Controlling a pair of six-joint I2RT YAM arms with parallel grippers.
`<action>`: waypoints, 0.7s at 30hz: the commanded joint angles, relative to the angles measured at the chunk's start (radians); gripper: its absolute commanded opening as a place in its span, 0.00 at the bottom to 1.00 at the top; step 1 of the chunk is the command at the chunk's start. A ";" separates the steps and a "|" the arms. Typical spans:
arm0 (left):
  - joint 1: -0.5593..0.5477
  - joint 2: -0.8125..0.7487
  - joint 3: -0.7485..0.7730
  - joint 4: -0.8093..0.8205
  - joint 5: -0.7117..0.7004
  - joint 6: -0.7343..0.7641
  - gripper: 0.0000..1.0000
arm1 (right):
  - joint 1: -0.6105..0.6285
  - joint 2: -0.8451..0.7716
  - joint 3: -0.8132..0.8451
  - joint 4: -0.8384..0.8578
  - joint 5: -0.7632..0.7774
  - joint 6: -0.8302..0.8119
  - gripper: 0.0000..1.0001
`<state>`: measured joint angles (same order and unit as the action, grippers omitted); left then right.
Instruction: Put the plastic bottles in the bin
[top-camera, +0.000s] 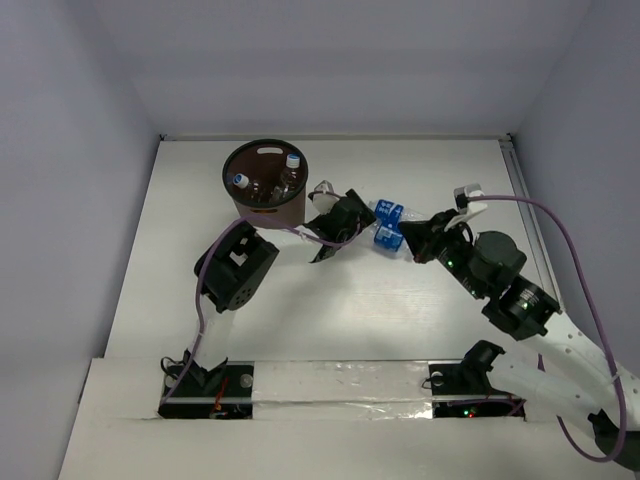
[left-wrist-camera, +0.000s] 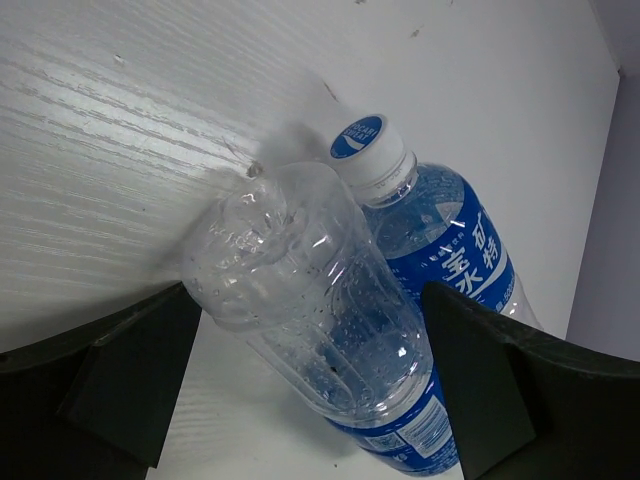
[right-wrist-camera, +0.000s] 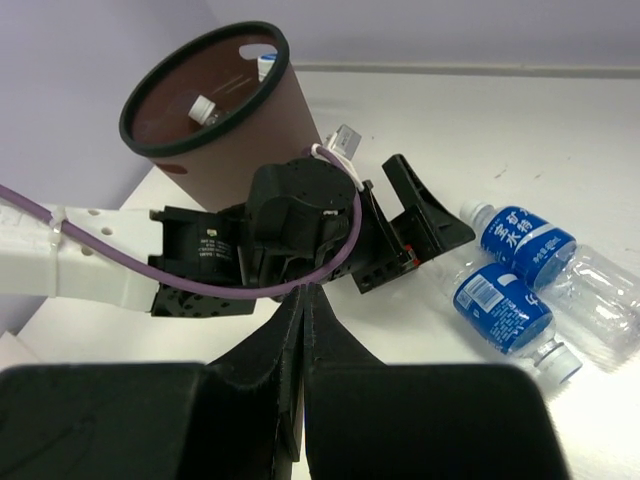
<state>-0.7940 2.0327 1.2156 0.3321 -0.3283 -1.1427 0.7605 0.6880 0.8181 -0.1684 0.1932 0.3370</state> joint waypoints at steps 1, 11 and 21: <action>0.007 0.014 0.018 -0.036 0.000 -0.008 0.91 | -0.003 0.004 -0.008 0.052 -0.009 0.005 0.01; 0.007 -0.003 -0.013 -0.016 -0.003 0.027 0.54 | -0.003 0.079 0.022 0.020 0.008 -0.001 0.11; -0.031 -0.129 -0.148 0.019 -0.043 0.138 0.33 | -0.191 0.208 0.038 0.044 -0.184 0.020 0.48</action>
<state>-0.8059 1.9751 1.1164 0.3744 -0.3305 -1.0828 0.6121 0.8665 0.8165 -0.1711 0.0990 0.3489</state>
